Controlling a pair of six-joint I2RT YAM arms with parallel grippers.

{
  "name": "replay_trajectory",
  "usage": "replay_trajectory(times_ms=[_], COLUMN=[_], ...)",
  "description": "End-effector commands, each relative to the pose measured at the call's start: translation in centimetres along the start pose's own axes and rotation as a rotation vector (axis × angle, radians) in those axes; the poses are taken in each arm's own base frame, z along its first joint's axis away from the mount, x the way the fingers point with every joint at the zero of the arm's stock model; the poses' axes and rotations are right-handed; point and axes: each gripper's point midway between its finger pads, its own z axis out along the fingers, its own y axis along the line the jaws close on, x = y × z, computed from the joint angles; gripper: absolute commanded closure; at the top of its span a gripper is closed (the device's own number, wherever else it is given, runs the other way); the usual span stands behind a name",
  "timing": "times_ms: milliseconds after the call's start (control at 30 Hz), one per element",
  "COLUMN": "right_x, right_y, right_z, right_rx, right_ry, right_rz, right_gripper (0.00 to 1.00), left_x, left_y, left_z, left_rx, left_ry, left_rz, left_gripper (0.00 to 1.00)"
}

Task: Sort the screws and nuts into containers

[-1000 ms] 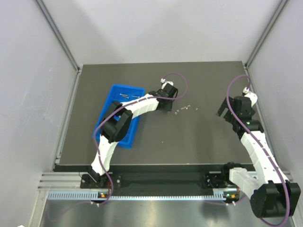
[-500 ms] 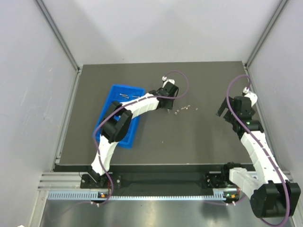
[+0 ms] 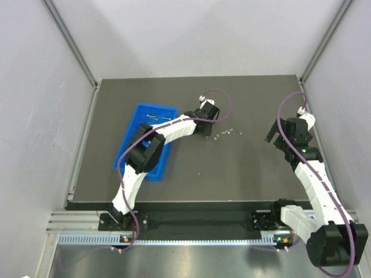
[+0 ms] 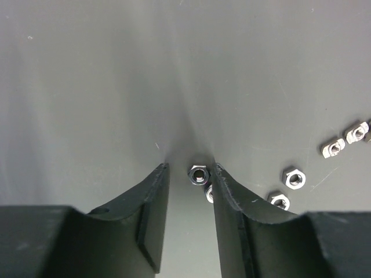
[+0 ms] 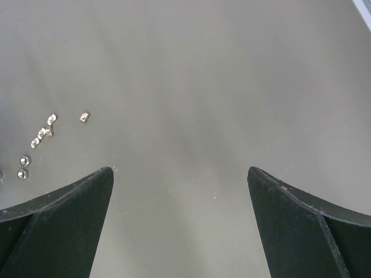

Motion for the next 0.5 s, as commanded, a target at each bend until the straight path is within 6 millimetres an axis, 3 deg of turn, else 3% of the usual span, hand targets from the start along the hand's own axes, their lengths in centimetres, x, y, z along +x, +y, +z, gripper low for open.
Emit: replay_trajectory(times_ms=[0,233,467], right_x=[-0.70,-0.66,-0.76], right_y=[-0.06,-0.04,-0.05], right_z=[0.10,0.12,-0.07], right_rx=[0.006,0.005,0.002], right_ry=[-0.027,-0.027,-0.033], right_rz=[0.011,0.011,0.015], right_gripper=[0.01,0.00,0.00], left_x=[-0.18,0.76,-0.07], left_y=[-0.62,-0.46,-0.46], left_z=[0.02,0.41,-0.01], left_rx=[-0.005,-0.032,-0.028], left_ry=[-0.001,0.016,-0.012], left_rz=[-0.001,0.009,0.022], left_gripper=[0.60,0.73,0.83])
